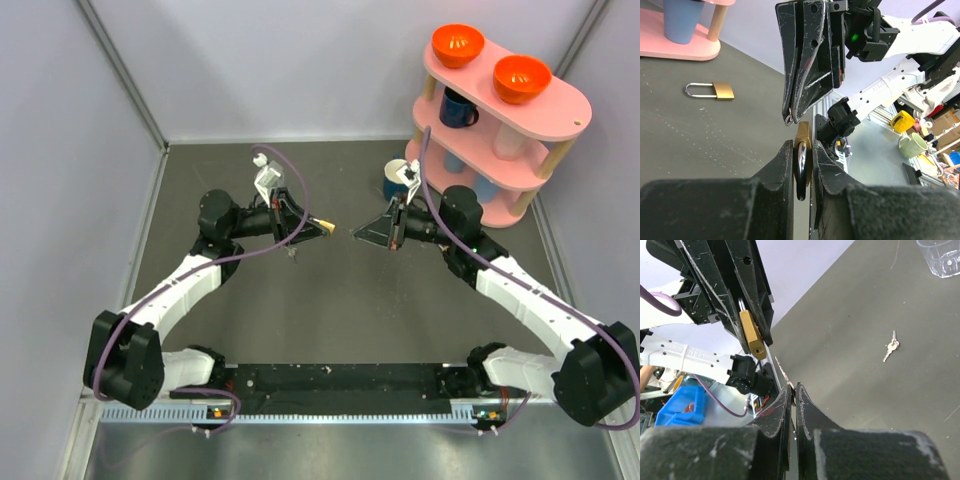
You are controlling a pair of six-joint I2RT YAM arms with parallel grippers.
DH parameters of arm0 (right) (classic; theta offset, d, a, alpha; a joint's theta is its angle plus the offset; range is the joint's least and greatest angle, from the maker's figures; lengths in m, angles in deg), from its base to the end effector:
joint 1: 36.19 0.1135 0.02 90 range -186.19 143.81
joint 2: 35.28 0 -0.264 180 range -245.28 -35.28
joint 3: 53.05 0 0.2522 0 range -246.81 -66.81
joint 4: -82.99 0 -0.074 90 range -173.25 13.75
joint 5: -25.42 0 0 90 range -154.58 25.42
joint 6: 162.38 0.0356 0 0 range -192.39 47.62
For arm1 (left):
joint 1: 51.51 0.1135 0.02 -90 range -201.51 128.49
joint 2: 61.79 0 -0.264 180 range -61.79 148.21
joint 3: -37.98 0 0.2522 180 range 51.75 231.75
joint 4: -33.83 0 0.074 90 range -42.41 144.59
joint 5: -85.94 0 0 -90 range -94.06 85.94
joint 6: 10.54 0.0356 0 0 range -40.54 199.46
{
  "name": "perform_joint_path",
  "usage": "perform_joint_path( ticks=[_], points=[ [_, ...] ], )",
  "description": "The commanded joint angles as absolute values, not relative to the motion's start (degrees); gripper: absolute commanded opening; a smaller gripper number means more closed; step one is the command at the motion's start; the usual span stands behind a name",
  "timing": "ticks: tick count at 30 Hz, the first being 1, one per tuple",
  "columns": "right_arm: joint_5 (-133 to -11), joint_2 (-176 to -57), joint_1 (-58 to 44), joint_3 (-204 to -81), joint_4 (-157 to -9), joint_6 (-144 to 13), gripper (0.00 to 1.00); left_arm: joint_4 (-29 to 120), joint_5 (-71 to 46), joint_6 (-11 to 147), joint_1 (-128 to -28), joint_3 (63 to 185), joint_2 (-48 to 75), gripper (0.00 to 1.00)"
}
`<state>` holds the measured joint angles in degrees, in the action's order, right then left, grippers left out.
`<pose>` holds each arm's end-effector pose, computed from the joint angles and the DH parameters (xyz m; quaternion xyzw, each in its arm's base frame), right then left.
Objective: Unlock with the key
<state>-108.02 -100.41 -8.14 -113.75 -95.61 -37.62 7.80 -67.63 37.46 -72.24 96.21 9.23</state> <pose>0.2177 0.1437 0.3234 -0.2073 0.7028 0.5589 0.3883 0.2389 -0.1245 0.3279 0.3084 0.5949 -0.6261 0.3988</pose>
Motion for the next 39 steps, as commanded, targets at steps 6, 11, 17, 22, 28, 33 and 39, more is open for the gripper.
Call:
perform_joint_path(
  ticks=[6,11,17,22,28,33,39],
  points=[
    [-108.79,-99.71,-6.75,-114.27,-97.49,-36.79,0.00,2.86,-68.05,36.66,-72.07,98.24,9.92,0.00],
    [-108.09,-100.41,-5.61,-115.06,-97.49,-37.40,0.00,2.06,-67.78,36.04,-72.07,98.15,10.01,0.00],
    [-107.56,-101.11,-5.08,-115.50,-97.40,-37.49,0.00,2.41,-67.08,36.65,-72.07,97.63,9.49,0.00],
    [-107.30,-101.20,-4.73,-115.76,-97.31,-37.58,0.00,3.38,-66.47,37.62,-72.07,97.45,9.31,0.00],
    [-107.30,-101.38,-4.37,-116.03,-97.84,-37.49,0.00,3.73,-66.38,38.32,-72.16,97.27,9.49,0.00],
    [-106.86,-101.73,-4.11,-116.38,-97.84,-37.67,0.00,4.34,-66.29,39.20,-72.60,97.10,9.57,0.00],
    [-106.86,-101.82,-4.02,-116.64,-98.01,-37.58,0.00,5.40,-66.46,40.17,-72.95,97.27,9.49,0.00]
  ],
)
